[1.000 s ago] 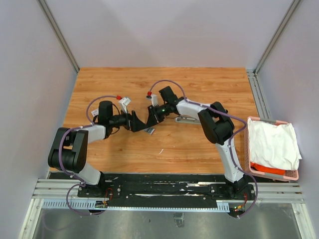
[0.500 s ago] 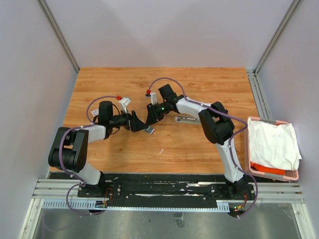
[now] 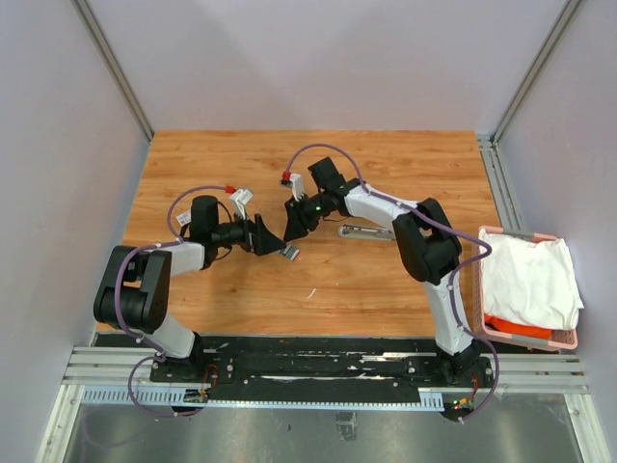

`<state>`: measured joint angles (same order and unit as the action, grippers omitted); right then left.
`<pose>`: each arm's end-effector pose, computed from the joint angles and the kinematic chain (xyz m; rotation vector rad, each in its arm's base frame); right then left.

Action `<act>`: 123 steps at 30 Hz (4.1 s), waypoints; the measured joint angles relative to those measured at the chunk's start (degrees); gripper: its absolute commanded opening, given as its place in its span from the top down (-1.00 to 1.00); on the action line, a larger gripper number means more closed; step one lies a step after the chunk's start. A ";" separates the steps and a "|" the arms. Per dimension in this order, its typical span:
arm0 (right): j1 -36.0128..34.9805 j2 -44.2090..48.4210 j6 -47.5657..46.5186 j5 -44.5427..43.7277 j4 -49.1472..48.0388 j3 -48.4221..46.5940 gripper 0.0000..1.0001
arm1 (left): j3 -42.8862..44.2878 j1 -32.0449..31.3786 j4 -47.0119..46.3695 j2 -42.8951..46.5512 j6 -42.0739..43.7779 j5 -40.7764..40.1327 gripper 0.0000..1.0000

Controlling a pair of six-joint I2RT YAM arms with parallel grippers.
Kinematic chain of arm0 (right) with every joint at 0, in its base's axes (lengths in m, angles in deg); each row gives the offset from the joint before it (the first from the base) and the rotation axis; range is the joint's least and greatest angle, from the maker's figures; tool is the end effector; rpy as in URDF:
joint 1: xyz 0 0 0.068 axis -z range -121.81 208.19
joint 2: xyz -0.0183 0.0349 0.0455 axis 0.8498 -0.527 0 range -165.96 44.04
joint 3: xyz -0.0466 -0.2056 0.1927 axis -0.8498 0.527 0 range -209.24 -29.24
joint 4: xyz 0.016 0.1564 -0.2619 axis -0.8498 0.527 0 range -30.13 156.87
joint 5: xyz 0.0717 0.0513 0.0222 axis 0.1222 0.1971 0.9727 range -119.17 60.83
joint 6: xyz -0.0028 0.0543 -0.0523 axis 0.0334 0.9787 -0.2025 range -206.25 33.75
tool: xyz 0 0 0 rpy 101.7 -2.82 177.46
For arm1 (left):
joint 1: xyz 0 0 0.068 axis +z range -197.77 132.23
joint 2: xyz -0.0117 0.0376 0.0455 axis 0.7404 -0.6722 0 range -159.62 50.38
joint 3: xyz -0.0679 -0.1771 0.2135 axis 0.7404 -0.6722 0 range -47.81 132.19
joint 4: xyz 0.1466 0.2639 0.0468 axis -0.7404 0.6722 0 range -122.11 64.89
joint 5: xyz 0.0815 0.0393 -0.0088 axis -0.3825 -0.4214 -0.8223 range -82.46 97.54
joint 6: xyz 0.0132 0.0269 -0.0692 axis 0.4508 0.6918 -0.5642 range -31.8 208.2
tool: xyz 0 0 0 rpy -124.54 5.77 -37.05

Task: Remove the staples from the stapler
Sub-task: Place the staple in the staple box, then adjust the stapler in the staple box.

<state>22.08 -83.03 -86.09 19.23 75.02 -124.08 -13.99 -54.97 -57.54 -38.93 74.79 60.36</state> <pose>0.4117 0.3594 0.1444 -1.1315 2.1353 1.3057 0.3195 -0.0914 0.1281 0.4613 2.0174 -1.1774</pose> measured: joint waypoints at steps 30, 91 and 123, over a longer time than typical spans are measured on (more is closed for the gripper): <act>7.13 7.50 -15.28 -2.99 -4.59 12.66 -0.22 | 4.68 -8.63 2.23 -2.67 3.26 -0.92 -0.96; 7.37 7.50 -10.97 -3.50 -7.41 14.91 -0.22 | 12.72 -11.15 31.17 -0.35 18.29 -17.00 -0.96; 7.04 7.50 -10.99 -3.52 -7.39 14.91 -0.22 | 16.55 -12.85 33.53 -5.60 18.88 -15.47 -0.96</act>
<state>29.11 -75.53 -97.08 15.71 67.64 -109.18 2.56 -67.82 -24.01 -44.53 93.67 44.88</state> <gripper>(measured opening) 0.612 0.981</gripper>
